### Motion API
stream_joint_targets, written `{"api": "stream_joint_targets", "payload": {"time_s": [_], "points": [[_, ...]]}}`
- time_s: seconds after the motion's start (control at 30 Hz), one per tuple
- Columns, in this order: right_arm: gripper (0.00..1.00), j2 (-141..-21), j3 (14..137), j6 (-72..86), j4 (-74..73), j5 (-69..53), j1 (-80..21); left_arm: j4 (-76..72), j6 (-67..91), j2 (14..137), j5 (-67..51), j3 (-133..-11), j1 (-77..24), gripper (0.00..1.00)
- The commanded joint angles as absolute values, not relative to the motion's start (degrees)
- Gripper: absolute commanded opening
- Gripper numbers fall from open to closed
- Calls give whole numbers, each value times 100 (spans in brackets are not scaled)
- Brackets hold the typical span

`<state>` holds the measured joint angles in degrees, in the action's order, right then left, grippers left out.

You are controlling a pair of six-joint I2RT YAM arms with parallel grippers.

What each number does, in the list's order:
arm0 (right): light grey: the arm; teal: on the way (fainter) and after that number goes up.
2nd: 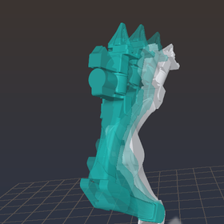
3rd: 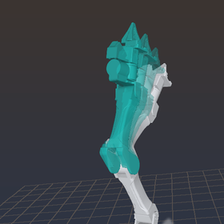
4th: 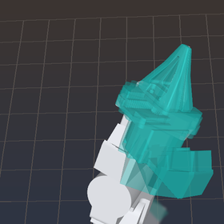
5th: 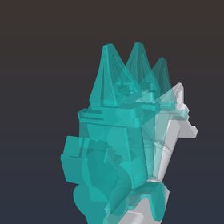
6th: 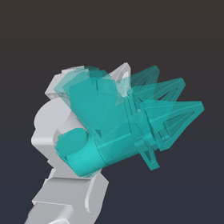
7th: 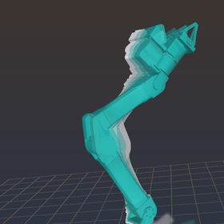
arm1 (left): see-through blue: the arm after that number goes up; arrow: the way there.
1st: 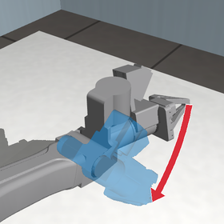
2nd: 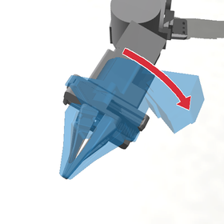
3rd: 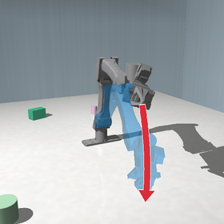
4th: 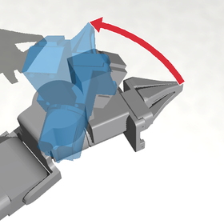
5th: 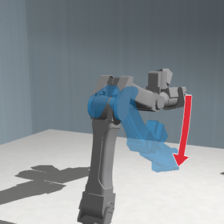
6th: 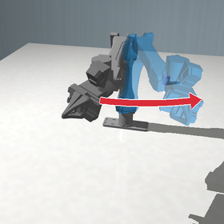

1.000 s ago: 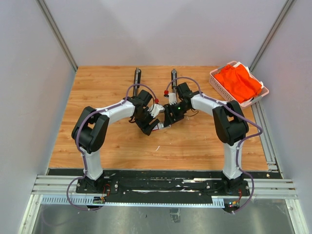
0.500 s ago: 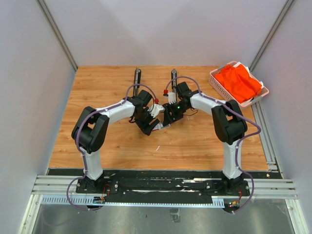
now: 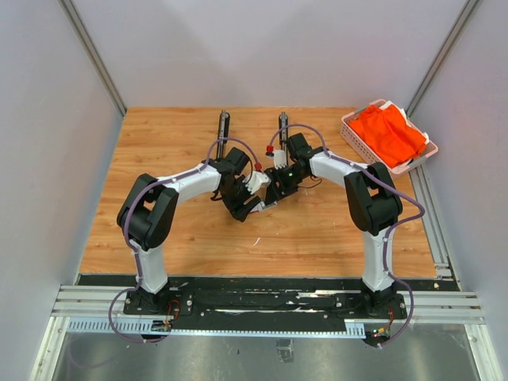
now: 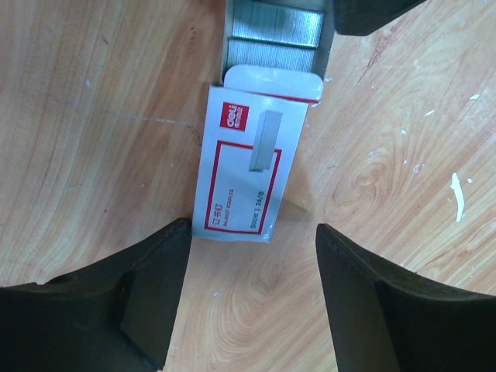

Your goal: Unload the staples from the stapler

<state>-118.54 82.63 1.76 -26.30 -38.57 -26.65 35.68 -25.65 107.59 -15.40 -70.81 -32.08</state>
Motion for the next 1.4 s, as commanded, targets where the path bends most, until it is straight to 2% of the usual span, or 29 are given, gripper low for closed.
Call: {"api": "stream_joint_targets", "payload": {"time_s": [0.0, 0.27, 0.73, 1.13, 1.37], "points": [[59, -12046, 8179, 150, -2611, -3744, -2786, 3626, -2711, 11074, -1789, -6843, -3360, 70], [59, -12040, 8149, 141, -2602, -3723, -2786, 3526, -2710, 11066, -1363, -7080, -3357, 74], [60, -11939, 8008, 123, -2567, -3670, -2710, 3397, -2824, 11384, -1017, -7437, -3357, 74], [60, -11842, 7815, 200, -2490, -3980, -2473, 3489, -2831, 11366, -1063, -7310, -3357, 57], [59, -11938, 7688, 309, -2382, -4097, -2346, 3396, -2767, 11171, -1139, -6977, -3357, 57]]}}
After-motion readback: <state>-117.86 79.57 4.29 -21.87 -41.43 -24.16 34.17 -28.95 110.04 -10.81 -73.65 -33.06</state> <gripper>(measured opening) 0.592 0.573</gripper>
